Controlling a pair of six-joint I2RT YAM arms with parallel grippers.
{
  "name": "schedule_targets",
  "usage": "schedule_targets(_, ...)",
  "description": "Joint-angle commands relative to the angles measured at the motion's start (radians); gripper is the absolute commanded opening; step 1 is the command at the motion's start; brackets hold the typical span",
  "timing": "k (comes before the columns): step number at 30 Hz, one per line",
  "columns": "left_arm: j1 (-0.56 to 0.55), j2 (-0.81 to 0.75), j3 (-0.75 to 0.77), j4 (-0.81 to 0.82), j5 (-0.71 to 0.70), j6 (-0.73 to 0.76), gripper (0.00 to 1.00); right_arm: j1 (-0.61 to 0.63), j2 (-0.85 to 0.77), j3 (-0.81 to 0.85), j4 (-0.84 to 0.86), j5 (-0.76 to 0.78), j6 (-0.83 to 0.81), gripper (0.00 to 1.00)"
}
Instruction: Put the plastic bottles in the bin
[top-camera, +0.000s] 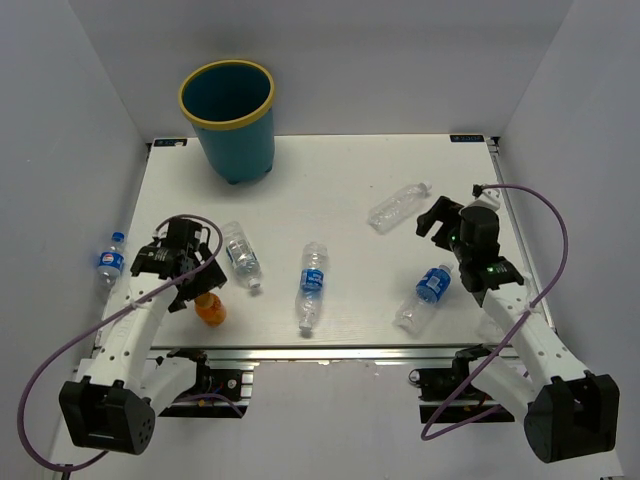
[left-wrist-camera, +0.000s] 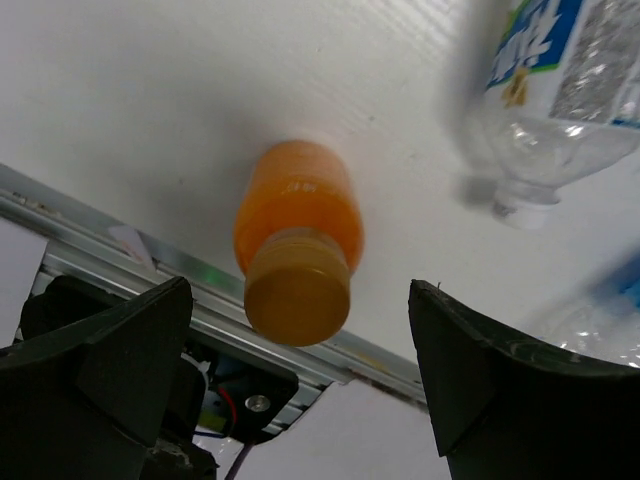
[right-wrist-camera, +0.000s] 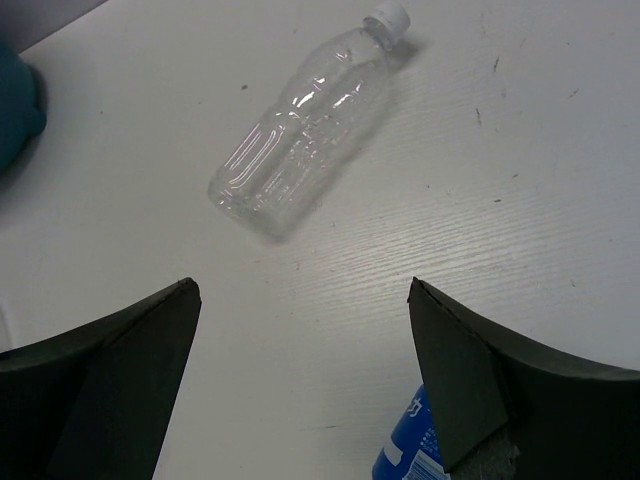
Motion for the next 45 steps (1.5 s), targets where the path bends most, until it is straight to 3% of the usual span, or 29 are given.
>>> schedule_targets(1,0.0,0.0,-0.034,-0.05,0.024,0.022,0.98,-0.006,0.008,0.037,0.001,0.024,-0.023,0.89)
schedule_targets(5,0.0,0.018,-0.039,-0.061,0.046,0.043,0.97,-0.006,0.021,0.039,-0.003,0.041,-0.023,0.89)
schedule_targets(8,0.0,0.028,-0.05,-0.057,0.052,0.056,0.9,-0.006,0.036,0.039,-0.011,0.062,-0.02,0.89)
schedule_targets(9,0.0,0.041,-0.048,-0.063,0.049,0.056,0.82,-0.006,0.04,0.039,-0.012,0.066,-0.02,0.89)
schedule_targets(13,0.0,0.058,-0.028,-0.061,0.04,0.066,0.7,-0.006,0.056,0.048,-0.026,0.07,-0.021,0.89)
schedule_targets(18,0.0,0.08,-0.01,-0.061,0.035,0.07,0.62,-0.006,0.065,0.057,-0.04,0.082,-0.024,0.89)
schedule_targets(25,0.0,0.077,0.018,-0.063,0.038,0.083,0.35,-0.006,0.059,0.054,-0.04,0.084,-0.026,0.89)
schedule_targets(30,0.0,0.074,0.07,-0.052,0.069,0.1,0.01,-0.006,0.056,0.054,-0.04,0.086,-0.031,0.89)
schedule_targets(32,0.0,0.074,0.132,-0.024,0.081,0.102,0.0,-0.006,0.054,0.053,-0.035,0.084,-0.032,0.89)
schedule_targets(35,0.0,0.042,0.176,0.153,0.142,0.071,0.0,-0.007,0.054,0.039,0.004,0.049,-0.031,0.89)
schedule_targets(39,0.0,-0.001,0.186,0.594,0.274,-0.016,0.0,-0.006,0.063,0.039,0.04,-0.003,-0.027,0.89)
schedule_targets(44,0.003,0.135,0.364,0.683,0.305,-0.064,0.0,-0.006,0.073,0.039,0.032,0.021,-0.04,0.89)
schedule_targets(45,0.004,0.147,0.366,0.804,0.303,-0.088,0.0,-0.007,0.076,0.028,0.04,0.021,-0.014,0.89)
